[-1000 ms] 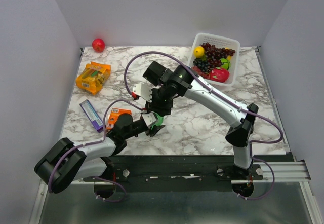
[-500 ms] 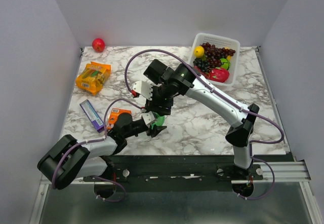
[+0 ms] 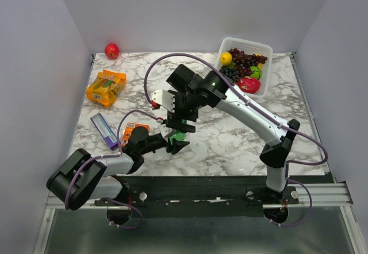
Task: Screw on the bottle caps
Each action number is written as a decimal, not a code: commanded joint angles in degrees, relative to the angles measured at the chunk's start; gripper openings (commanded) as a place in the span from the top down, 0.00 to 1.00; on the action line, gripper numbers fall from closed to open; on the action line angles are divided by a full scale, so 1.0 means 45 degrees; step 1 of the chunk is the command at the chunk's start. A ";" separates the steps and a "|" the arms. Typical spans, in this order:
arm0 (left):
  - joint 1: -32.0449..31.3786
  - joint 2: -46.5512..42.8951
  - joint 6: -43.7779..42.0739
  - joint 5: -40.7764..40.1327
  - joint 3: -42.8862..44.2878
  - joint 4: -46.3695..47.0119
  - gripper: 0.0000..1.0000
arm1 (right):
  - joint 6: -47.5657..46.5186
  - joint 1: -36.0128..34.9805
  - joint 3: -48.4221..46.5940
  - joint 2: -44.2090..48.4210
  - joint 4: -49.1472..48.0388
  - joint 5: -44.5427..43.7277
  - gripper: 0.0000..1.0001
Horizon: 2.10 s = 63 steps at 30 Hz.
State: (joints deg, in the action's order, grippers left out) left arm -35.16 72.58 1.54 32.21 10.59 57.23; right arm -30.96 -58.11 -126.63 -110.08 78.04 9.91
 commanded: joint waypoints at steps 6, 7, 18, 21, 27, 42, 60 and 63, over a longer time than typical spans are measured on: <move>0.0235 0.0005 0.0419 0.0791 0.0166 0.0875 1.00 | -0.0541 0.0353 0.1709 0.3229 -0.0974 0.0102 0.05; 0.0235 0.0005 0.0439 0.0850 0.0186 0.0895 1.00 | -0.0580 0.0451 0.1907 0.3348 -0.1130 0.0141 0.05; 0.0235 -0.0288 0.0947 0.1983 0.0537 0.0232 1.00 | -0.2279 0.0667 0.2027 0.2901 -0.2010 0.1800 0.05; 0.0235 -0.0405 0.0927 0.2101 0.0635 -0.0081 1.00 | -0.3001 0.0647 0.1773 0.2627 -0.1621 0.2522 0.05; 0.0235 -0.0367 0.0966 0.2373 0.0791 -0.0433 1.00 | -0.3959 0.0510 0.2435 0.2724 -0.1424 0.3031 0.04; 0.0235 -0.0425 0.1825 0.2433 0.1240 -0.0375 1.00 | -0.4468 0.0081 0.3432 0.2549 -0.1679 0.2251 0.00; 0.0723 -0.0366 0.2060 0.1750 0.1182 -0.0257 1.00 | -0.3980 0.0100 0.4507 0.3213 -0.1737 0.1431 0.00; 0.0801 -0.0347 0.2041 0.1652 0.1182 -0.0296 1.00 | -0.3843 0.0100 0.4507 0.3213 -0.1679 0.1352 0.00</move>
State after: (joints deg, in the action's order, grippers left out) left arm -32.69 71.46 9.93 41.87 15.00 54.22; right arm -50.11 -57.25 -107.18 -97.41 68.51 16.82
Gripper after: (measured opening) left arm 0.678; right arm 0.995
